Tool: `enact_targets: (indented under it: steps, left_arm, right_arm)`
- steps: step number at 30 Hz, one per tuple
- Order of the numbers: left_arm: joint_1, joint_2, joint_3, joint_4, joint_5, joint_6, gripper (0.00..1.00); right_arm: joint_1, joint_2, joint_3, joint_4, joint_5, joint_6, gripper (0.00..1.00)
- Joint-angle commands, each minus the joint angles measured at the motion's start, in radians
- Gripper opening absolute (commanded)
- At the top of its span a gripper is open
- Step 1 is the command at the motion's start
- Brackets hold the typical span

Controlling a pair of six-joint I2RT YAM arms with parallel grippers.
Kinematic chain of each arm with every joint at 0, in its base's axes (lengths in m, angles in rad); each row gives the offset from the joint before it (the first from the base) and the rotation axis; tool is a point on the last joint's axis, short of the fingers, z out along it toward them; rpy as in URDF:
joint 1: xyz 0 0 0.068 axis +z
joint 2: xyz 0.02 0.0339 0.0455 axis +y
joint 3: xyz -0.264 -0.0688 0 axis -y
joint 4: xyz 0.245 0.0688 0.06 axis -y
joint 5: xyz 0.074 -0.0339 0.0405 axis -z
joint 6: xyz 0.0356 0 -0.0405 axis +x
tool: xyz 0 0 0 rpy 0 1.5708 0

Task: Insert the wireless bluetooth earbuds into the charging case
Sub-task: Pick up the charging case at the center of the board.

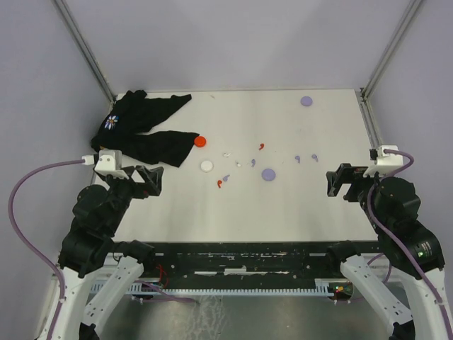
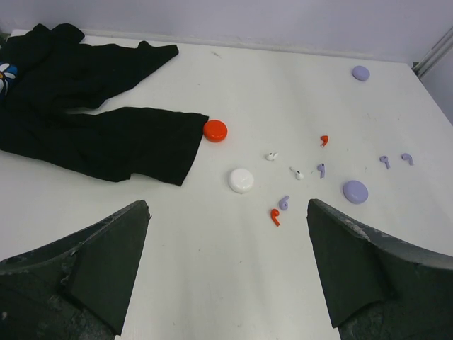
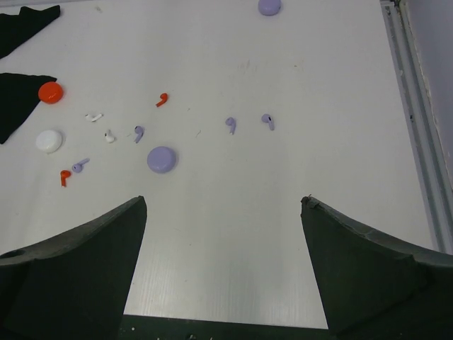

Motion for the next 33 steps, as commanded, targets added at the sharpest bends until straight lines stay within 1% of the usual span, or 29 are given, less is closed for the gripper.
enact_targets:
  steps: [1, 6, 8, 13, 16, 21, 23, 25, 28, 33]
  left_arm:
    - [-0.005, 0.016, 0.009, 0.054, 0.004, -0.030, 0.99]
    - [-0.005, 0.018, -0.003, 0.066, 0.012, -0.019, 0.99]
    - [-0.006, 0.020, -0.008, 0.073, 0.018, -0.019, 0.99]
    - [-0.009, 0.025, -0.015, 0.079, 0.032, -0.033, 0.99]
    - [-0.018, 0.036, -0.014, 0.071, 0.047, -0.054, 0.99]
    - [-0.029, 0.048, -0.019, 0.071, 0.096, -0.086, 0.99]
    - [-0.029, 0.052, -0.019, 0.067, 0.102, -0.090, 0.99]
    - [-0.028, 0.061, -0.019, 0.067, 0.103, -0.093, 0.99]
    - [-0.029, 0.088, -0.009, 0.067, 0.106, -0.094, 0.99]
    - [-0.028, 0.147, -0.001, 0.080, 0.099, -0.096, 0.99]
  right_arm:
    - [0.006, -0.010, -0.010, 0.021, 0.017, 0.015, 0.99]
    - [0.007, 0.011, -0.023, 0.053, -0.007, 0.020, 0.99]
    - [0.007, 0.038, -0.036, 0.093, -0.056, 0.013, 0.99]
    - [0.005, 0.210, -0.029, 0.143, -0.087, 0.017, 0.99]
    - [0.005, 0.343, -0.012, 0.206, -0.079, 0.014, 0.99]
    - [-0.013, 0.638, 0.043, 0.336, -0.007, -0.033, 0.99]
    - [-0.041, 0.747, 0.060, 0.412, 0.010, -0.064, 0.99]
    - [-0.094, 0.846, 0.085, 0.484, -0.017, -0.068, 0.99]
    - [-0.168, 1.003, 0.174, 0.553, -0.040, -0.074, 0.99]
    - [-0.224, 1.264, 0.326, 0.637, -0.046, -0.086, 0.99]
